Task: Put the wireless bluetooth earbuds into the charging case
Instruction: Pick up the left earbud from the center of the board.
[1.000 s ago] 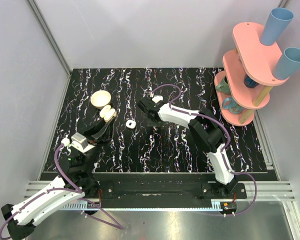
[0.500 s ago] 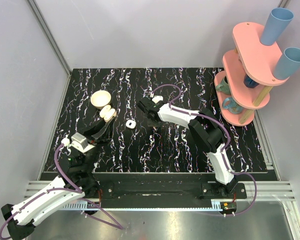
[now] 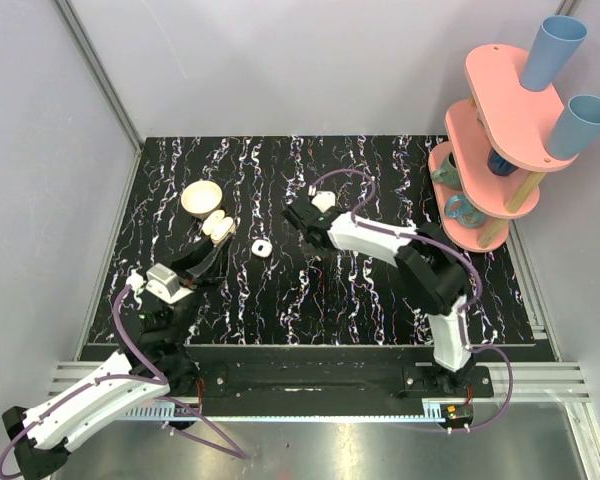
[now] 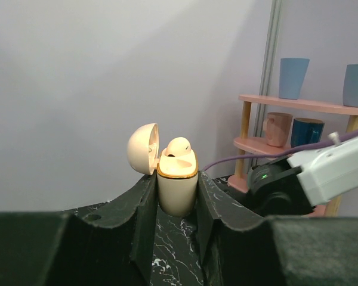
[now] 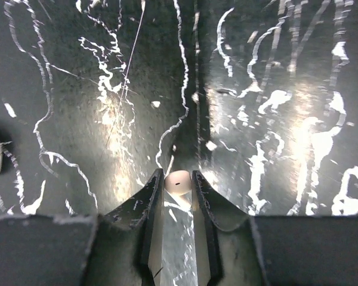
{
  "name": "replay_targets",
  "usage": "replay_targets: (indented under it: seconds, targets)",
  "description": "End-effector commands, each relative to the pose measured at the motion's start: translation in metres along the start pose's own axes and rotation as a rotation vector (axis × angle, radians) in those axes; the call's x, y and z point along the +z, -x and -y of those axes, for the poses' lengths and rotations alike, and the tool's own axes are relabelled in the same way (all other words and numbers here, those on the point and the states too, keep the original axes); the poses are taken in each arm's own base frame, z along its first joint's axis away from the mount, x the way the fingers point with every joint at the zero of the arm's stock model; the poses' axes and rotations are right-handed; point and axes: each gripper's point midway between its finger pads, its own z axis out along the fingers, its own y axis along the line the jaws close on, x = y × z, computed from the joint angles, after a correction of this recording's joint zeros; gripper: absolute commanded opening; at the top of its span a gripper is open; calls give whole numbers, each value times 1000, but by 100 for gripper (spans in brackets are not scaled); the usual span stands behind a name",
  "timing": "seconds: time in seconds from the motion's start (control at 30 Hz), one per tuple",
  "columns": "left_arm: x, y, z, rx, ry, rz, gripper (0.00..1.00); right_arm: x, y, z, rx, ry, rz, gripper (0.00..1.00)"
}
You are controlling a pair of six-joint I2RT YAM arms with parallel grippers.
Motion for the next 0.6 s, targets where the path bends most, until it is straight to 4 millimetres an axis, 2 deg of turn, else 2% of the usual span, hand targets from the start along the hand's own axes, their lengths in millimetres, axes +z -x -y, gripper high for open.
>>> replay_targets:
  seconds: [0.0, 0.03, 0.1, 0.13, 0.17, 0.2, 0.23, 0.3, 0.33, 0.4, 0.43, 0.5, 0.53, 0.57]
  targets:
    - [4, 10, -2, -10, 16, 29, 0, -69, 60, -6, 100, 130, 255, 11]
    - [4, 9, -2, -8, 17, 27, 0, -94, 81, -9, 150, 194, 333, 9]
    - [5, 10, -3, -6, 20, 28, 0, -110, 83, -3, 167, 220, 395, 6]
    - [6, 9, -2, -7, 20, 26, 0, -139, 103, -7, 226, 296, 481, 4]
    - [7, 9, -2, -6, 18, 25, 0, -151, 108, -6, 245, 328, 520, 4]
    - [8, 9, -1, -2, 16, 23, 0, -155, 105, -2, 241, 341, 539, 3]
    - [9, 8, -1, -1, 14, 20, 0, -183, 120, -1, 290, 410, 607, 3]
    - [11, 7, 2, -3, 6, 18, 0, -201, 123, 2, 291, 437, 667, 2]
    - [12, 7, 3, -4, 0, 18, 0, -229, 138, 3, 336, 501, 740, 2]
    - [15, 6, 7, -10, -16, 23, 0, -246, 141, 7, 338, 533, 793, 1]
    - [15, 5, 9, -10, -20, 21, 0, -270, 150, 9, 376, 593, 846, 0]
    - [18, 5, 12, -15, -36, 29, 0, -285, 152, 12, 383, 640, 888, 0]
    - [18, 4, 13, -16, -38, 33, 0, -307, 158, 14, 421, 700, 935, 0]
    - [18, 0, 16, -17, -48, 28, 0, -314, 159, 14, 427, 726, 949, 0]
